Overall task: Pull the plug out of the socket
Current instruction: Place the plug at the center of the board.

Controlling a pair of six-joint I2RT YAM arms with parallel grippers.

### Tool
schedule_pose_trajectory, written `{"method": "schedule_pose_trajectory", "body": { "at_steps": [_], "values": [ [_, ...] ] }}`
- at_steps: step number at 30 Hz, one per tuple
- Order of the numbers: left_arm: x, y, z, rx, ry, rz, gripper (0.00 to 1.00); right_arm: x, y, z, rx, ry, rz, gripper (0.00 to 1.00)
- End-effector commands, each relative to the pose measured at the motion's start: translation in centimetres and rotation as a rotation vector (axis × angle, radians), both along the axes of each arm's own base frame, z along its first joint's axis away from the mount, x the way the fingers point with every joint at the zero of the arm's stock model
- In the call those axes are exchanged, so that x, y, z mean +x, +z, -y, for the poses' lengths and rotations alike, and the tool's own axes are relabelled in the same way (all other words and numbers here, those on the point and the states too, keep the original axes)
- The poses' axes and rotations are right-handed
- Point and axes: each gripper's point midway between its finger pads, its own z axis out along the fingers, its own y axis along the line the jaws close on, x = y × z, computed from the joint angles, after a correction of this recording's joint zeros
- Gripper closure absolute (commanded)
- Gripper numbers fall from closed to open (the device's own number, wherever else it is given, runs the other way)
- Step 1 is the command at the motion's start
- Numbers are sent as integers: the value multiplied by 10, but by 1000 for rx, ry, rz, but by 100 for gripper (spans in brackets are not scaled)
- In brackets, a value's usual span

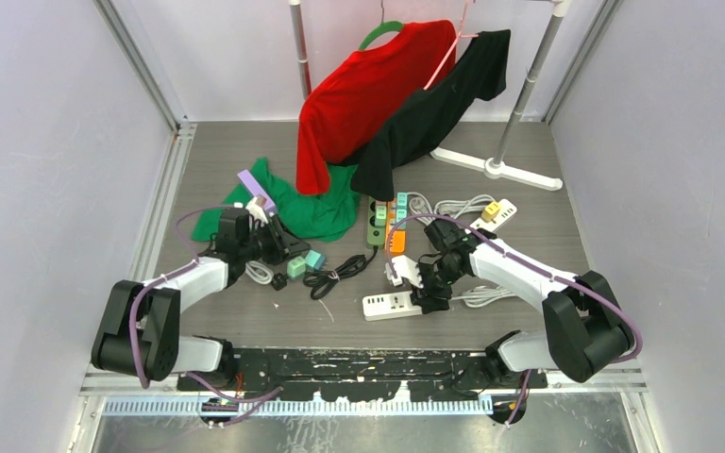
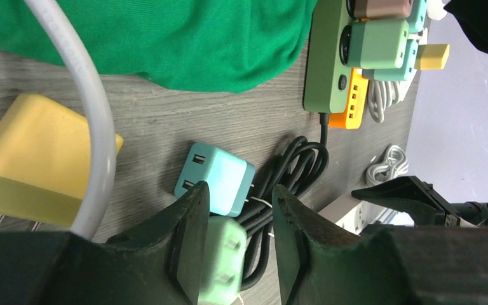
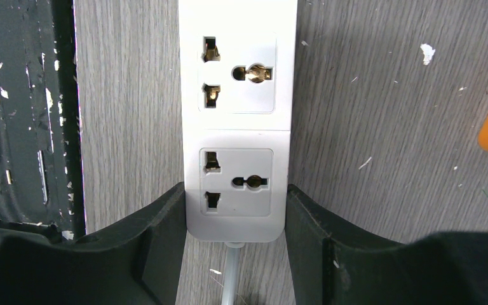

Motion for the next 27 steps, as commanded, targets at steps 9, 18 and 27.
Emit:
{"method": "schedule_pose_trajectory", "body": {
  "at_steps": [9,18,27],
  "values": [
    [14,60,-19,67,72,226,57,-1,6,-4,21,-3,-19,82],
    [-7,132,10,-41,-69,488,45,-3,13,-6,40,11,-27,84],
    [-77,131,105,38,-418,897,24,-2,23,-7,73,0,-16,93]
  ]
}}
